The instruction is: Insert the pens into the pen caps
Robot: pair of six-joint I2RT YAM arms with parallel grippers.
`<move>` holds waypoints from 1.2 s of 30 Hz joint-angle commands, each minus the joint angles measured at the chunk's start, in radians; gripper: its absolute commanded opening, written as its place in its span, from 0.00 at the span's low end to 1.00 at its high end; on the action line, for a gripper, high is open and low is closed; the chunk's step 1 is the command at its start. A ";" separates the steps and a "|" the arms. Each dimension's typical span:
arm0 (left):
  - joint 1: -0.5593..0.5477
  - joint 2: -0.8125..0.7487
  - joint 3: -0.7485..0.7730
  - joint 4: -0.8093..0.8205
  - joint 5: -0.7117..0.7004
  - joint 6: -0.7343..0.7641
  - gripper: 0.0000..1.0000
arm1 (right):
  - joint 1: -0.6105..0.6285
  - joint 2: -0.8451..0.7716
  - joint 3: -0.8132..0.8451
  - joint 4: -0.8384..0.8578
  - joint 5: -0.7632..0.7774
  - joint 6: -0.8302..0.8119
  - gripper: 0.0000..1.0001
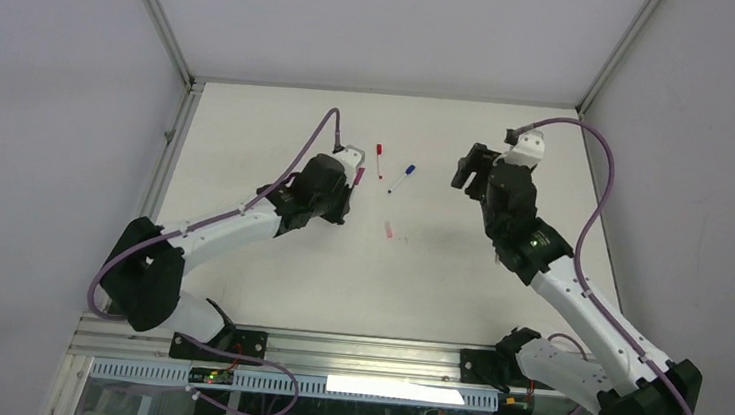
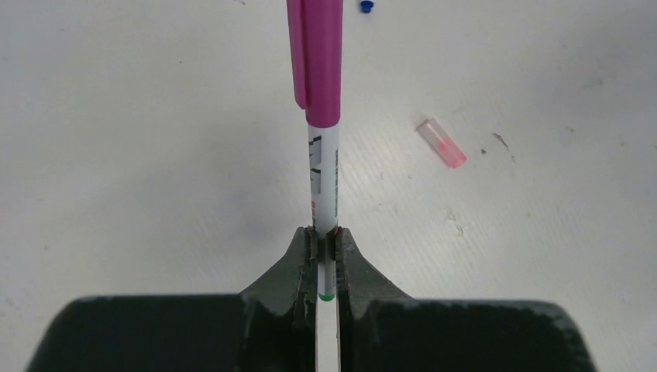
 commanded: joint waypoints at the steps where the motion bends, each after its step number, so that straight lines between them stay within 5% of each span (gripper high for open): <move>1: 0.027 0.113 0.153 -0.244 -0.078 -0.124 0.00 | -0.204 0.105 0.014 -0.354 -0.082 0.096 0.71; 4: 0.066 0.182 0.190 -0.253 -0.002 -0.165 0.00 | -0.371 0.205 0.024 -0.422 -0.211 0.123 0.68; 14: 0.159 0.351 0.273 -0.311 0.186 -0.185 0.00 | -0.503 0.382 0.011 -0.431 -0.227 0.110 0.55; 24: 0.176 0.449 0.325 -0.306 0.264 -0.187 0.38 | -0.555 0.497 -0.001 -0.378 -0.285 0.109 0.51; 36: 0.191 0.444 0.323 -0.274 0.298 -0.187 0.42 | -0.579 0.602 -0.004 -0.354 -0.292 0.134 0.39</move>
